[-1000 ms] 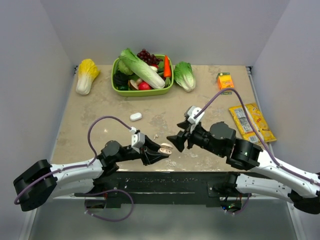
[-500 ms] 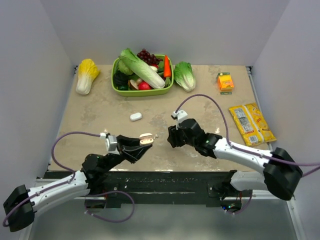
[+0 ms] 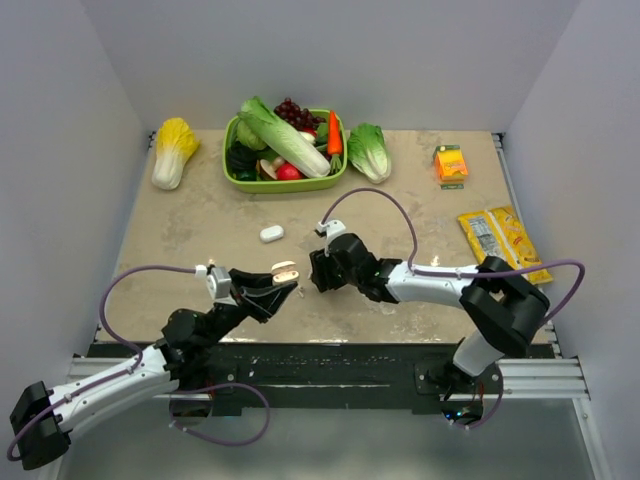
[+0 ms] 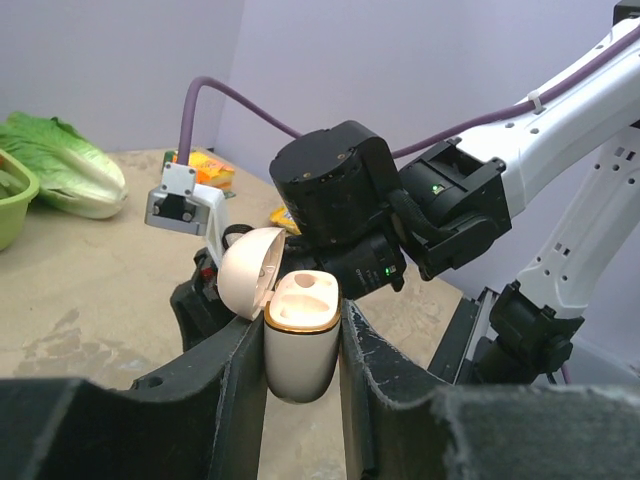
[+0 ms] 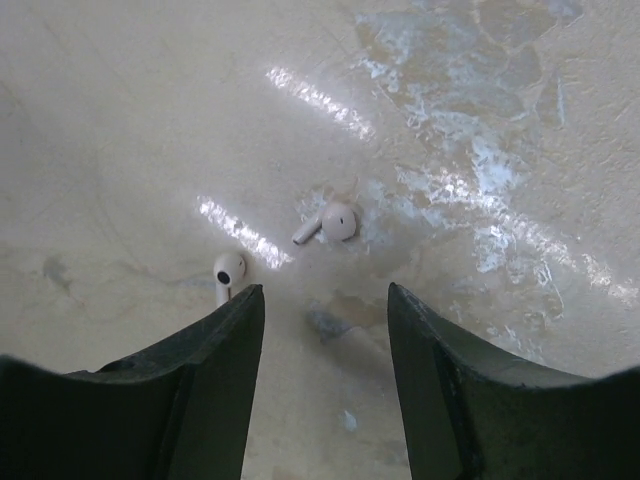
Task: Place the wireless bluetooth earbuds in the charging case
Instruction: Pick up the earbud from the center of the board.
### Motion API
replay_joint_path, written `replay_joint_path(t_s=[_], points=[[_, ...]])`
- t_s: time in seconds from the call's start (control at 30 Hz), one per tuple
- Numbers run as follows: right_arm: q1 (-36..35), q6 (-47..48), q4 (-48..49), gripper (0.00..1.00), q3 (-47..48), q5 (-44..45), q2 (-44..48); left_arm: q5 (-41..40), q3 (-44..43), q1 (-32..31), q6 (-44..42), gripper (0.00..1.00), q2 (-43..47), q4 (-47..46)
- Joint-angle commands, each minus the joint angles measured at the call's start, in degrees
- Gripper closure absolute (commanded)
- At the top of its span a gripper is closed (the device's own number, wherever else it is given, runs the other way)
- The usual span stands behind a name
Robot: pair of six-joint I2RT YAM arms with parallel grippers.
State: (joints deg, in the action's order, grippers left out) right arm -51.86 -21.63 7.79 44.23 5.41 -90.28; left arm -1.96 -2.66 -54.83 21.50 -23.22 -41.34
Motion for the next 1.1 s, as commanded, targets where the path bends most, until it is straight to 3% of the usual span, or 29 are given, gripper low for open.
replay_joint_path(t_s=[0.0, 0.3, 0.73, 1.07], points=[[-0.2, -6.0, 1.0, 0.43, 6.6, 5.0, -3.1, -2.4, 6.5, -0.2, 0.0, 1.0, 1.2, -0.5], [-0.2, -15.1, -0.8, 0.44, 10.1, 9.5, -10.7, -4.9, 7.0, -0.2, 0.1, 1.0, 4.0, 1.5], [-0.5, -13.3, -2.8, 0.47, 12.2, 9.8, -13.8, -4.8, 7.0, -0.2, 0.1, 1.0, 4.9, 2.8], [-4.0, -12.9, -9.0, 0.53, 14.8, 17.3, -15.7, -7.7, 6.2, -0.2, 0.4, 1.0, 7.4, 6.1]])
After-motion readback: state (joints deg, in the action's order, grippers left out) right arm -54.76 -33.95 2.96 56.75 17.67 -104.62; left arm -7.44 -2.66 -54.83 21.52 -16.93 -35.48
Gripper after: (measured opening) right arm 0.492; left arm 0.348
